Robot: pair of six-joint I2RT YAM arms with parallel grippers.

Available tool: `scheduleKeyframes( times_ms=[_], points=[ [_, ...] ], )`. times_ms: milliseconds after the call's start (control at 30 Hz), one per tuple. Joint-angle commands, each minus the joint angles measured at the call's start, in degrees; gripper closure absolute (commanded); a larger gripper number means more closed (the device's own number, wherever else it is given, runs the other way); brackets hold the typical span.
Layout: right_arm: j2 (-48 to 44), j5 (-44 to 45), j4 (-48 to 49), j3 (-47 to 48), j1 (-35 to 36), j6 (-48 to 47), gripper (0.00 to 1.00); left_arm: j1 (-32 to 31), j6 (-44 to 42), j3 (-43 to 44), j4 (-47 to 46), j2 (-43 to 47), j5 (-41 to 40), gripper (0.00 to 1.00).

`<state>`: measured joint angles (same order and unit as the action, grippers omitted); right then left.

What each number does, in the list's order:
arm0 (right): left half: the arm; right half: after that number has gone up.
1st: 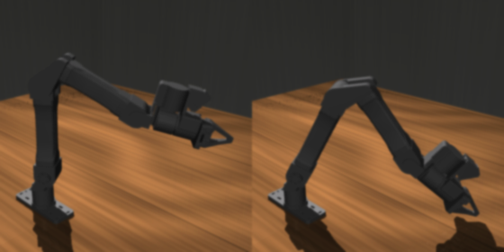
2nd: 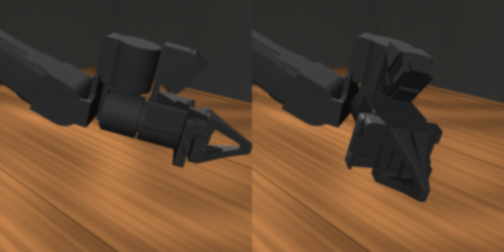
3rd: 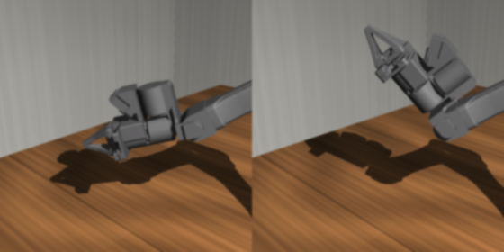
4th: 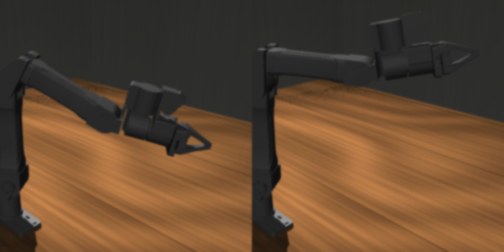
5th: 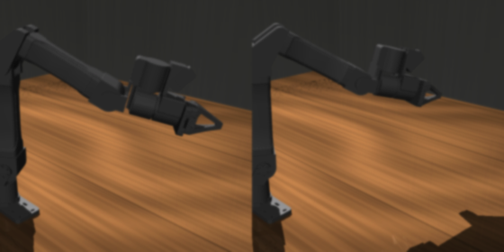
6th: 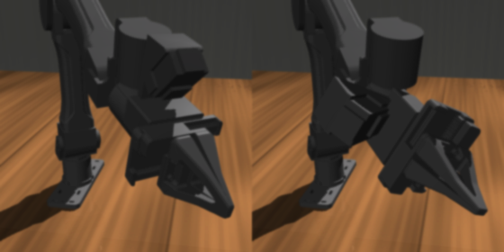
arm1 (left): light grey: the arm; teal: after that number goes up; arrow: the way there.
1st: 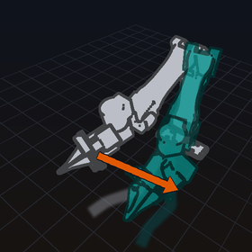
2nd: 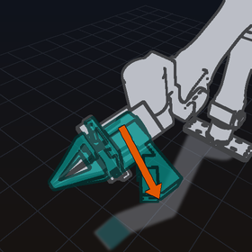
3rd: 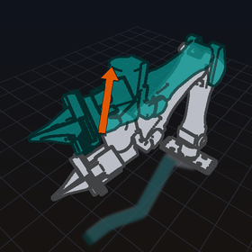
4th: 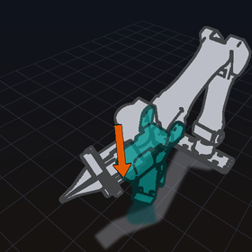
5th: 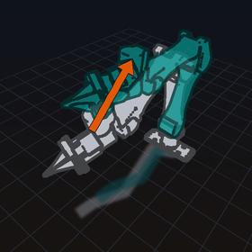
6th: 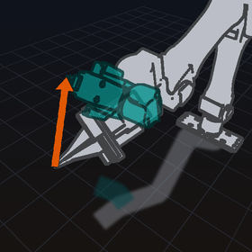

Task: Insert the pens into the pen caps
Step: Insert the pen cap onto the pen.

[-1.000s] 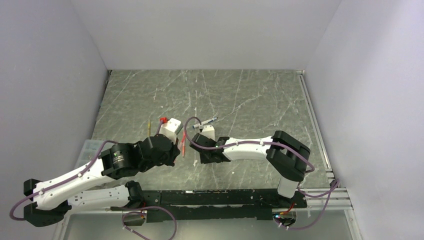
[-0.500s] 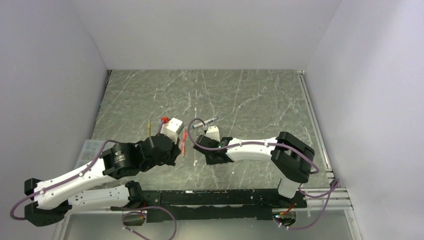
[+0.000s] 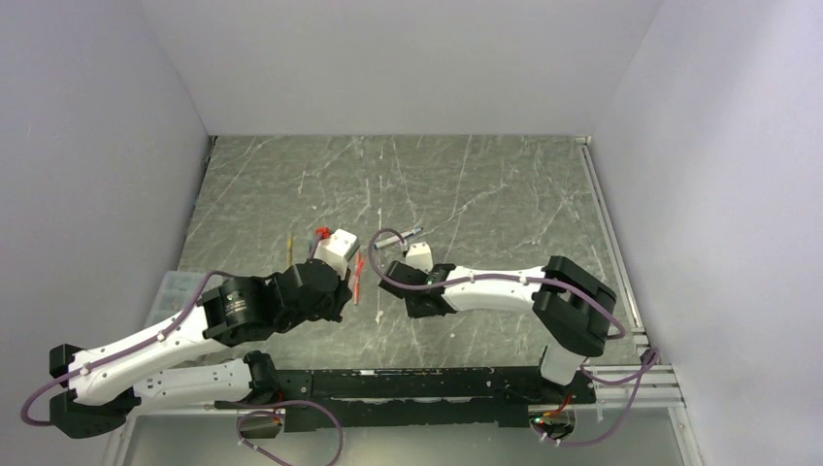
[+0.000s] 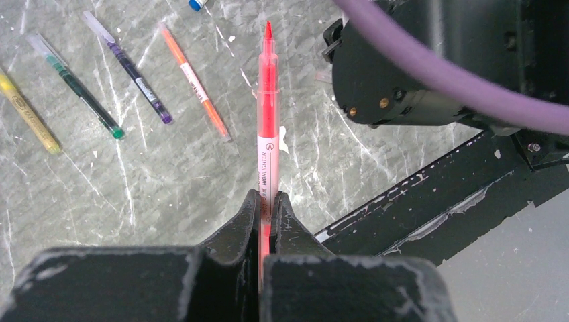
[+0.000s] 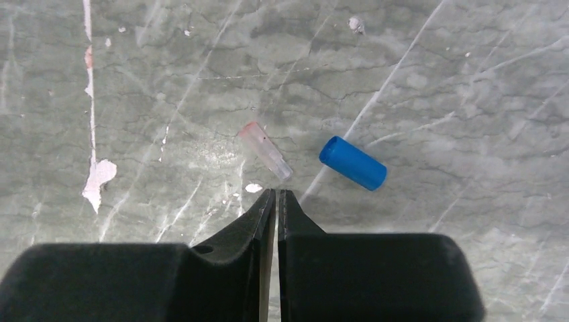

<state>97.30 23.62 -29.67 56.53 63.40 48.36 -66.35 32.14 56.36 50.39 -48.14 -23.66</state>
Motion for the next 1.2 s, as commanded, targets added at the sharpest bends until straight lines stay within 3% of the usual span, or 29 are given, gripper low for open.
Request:
scheduleKeyframes(
  times_ms=[0, 133, 333, 533, 900, 1167],
  points=[
    [-5.85, 0.42, -1.71, 2.96, -0.2, -0.72, 0.82, -0.1, -0.51, 0.16, -1.64, 0.78, -0.77, 1.0],
    [-9.24, -0.95, -0.07, 2.9, -0.27, -1.56, 0.67, -0.1, -0.68, -0.36, -1.79, 1.26, -0.76, 1.0],
    [-5.31, -3.73, -0.26, 6.27, -2.02, -0.65, 0.54, -0.1, -0.85, -0.36, -1.54, 1.29, -1.03, 1.0],
    [-3.61, -4.95, 0.4, 7.6, -2.74, 6.52, 0.37, -0.1, -0.98, -0.51, -1.11, 2.06, -0.66, 1.0],
    [-6.84, -4.8, -0.95, 1.34, -2.78, 33.83, 0.35, -0.1, -2.13, -1.11, -2.35, 2.74, 1.89, 1.0],
    [-5.09, -2.54, -4.32, 2.53, -2.92, 42.08, 0.32, -0.1, -3.27, -0.6, -2.31, 2.99, 4.37, 1.0]
  ],
)
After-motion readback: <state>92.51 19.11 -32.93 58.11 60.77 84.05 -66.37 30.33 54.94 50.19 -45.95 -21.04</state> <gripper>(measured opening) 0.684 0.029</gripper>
